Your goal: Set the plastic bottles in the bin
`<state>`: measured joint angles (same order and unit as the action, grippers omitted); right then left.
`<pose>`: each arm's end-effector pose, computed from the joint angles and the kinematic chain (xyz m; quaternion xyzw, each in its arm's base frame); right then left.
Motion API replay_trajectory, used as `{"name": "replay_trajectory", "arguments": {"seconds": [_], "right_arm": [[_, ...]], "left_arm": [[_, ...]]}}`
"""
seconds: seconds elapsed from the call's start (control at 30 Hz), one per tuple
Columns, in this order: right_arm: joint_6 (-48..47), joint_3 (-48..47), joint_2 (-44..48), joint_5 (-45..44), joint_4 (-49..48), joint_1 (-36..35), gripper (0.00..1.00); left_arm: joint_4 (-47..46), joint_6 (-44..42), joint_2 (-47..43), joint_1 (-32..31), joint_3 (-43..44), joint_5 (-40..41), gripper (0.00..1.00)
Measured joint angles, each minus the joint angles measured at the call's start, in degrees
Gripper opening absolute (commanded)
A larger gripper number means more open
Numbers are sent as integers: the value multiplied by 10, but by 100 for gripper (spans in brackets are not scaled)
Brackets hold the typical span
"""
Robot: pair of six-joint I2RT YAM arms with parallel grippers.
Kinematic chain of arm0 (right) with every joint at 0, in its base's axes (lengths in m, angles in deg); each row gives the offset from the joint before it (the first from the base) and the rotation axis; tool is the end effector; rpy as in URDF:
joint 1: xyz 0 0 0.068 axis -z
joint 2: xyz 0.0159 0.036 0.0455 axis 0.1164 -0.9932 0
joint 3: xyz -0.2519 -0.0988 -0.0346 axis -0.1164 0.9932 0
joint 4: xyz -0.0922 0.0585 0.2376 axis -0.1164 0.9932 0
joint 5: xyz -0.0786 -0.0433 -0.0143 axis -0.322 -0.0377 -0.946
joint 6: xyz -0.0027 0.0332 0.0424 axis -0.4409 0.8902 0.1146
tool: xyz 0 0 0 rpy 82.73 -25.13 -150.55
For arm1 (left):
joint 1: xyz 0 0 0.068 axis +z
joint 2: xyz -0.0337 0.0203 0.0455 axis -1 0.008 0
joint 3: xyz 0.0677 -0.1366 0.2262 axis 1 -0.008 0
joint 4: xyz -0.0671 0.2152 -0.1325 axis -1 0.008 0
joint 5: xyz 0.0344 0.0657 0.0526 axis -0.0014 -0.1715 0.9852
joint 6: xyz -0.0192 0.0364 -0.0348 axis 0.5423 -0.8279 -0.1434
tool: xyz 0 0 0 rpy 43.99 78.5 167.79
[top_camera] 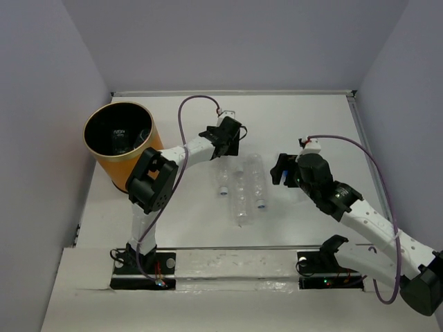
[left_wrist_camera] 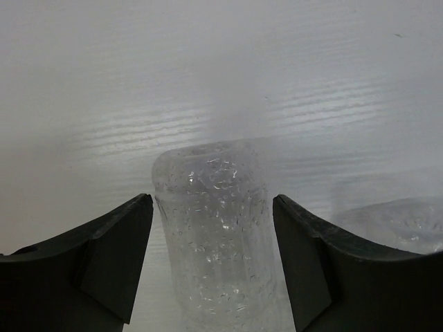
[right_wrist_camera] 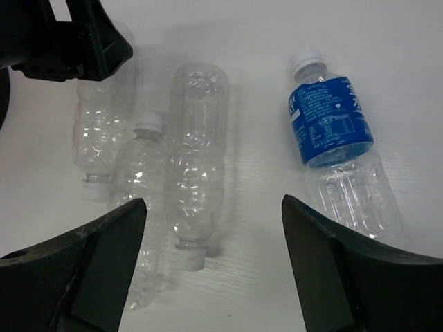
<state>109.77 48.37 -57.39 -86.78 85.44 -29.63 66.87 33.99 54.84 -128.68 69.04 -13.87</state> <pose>0.1633 0.1068 0.2782 0.0083 0.8598 0.1481 0.4886 0.3535 -0.2724 0.2061 0.0797 0.9022 -0.0622 0.4193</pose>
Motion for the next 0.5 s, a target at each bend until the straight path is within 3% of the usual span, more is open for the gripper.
{"name": "replay_trajectory", "arguments": {"seconds": [0.1,0.23,0.5], "right_arm": [[-8,-27,-30,-17,3,6,86],[-21,-48,-80,-34,5,31,87],[-75,-135,-221,-7,34,137,91]], "left_arm": [[-9,-3,4,11,-2,-6,67],[-39,-5,4,24,-13,-21,38],[-103,9,-13,43,-56,-61,29]]}}
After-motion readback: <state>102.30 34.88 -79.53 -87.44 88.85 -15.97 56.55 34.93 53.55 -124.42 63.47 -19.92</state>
